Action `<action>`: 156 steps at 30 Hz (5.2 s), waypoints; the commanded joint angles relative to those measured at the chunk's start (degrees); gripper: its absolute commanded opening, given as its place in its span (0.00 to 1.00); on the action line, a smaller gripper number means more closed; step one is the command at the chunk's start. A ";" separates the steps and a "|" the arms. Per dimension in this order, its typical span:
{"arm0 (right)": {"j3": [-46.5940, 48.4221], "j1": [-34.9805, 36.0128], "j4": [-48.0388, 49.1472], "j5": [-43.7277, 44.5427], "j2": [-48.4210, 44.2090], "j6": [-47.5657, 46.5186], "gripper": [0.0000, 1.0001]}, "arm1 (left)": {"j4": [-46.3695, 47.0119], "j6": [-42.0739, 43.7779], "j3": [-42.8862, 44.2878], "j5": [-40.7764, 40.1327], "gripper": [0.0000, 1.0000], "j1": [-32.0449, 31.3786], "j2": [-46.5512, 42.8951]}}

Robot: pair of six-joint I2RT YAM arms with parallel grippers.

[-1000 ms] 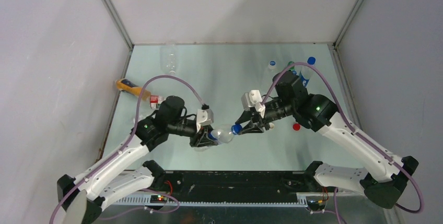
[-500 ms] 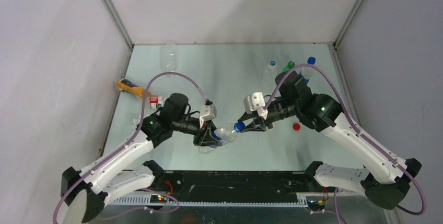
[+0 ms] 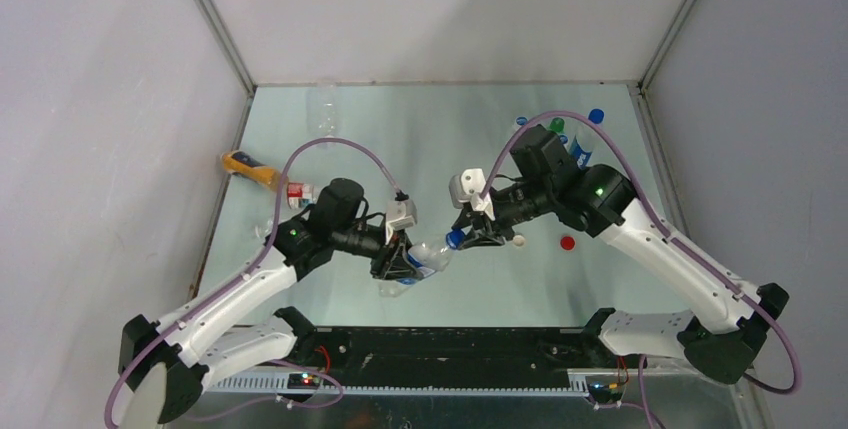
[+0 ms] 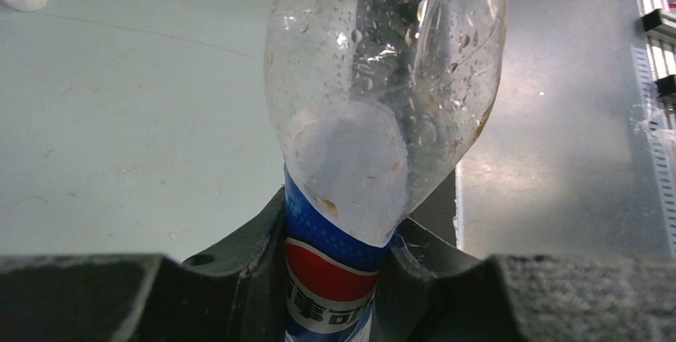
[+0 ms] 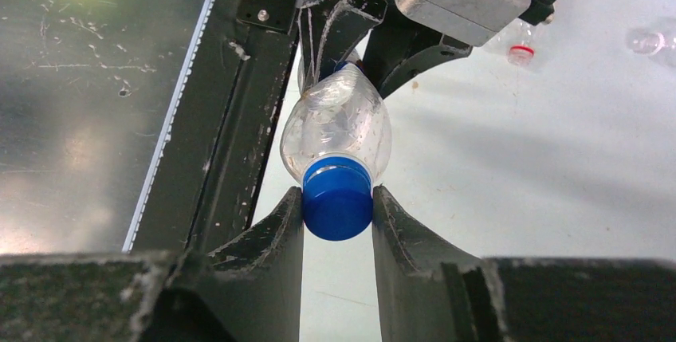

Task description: Screw on the bottle caps

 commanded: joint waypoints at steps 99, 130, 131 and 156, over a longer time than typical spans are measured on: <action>-5.44 2.09 11.21 15.21 -2.91 19.40 0.00 | 13.37 -0.83 7.51 -7.52 0.16 2.23 -0.81; -6.41 -4.11 20.43 33.15 -6.02 77.60 0.00 | 14.94 8.26 -2.42 -72.17 0.09 -13.19 -6.25; -6.41 -4.16 20.38 32.28 -5.83 77.27 0.00 | 14.98 7.90 -2.26 -71.57 0.09 -13.18 -5.91; -18.26 5.43 16.88 49.77 0.80 44.68 0.04 | -1.35 -4.15 3.76 -60.61 0.09 -2.13 -12.69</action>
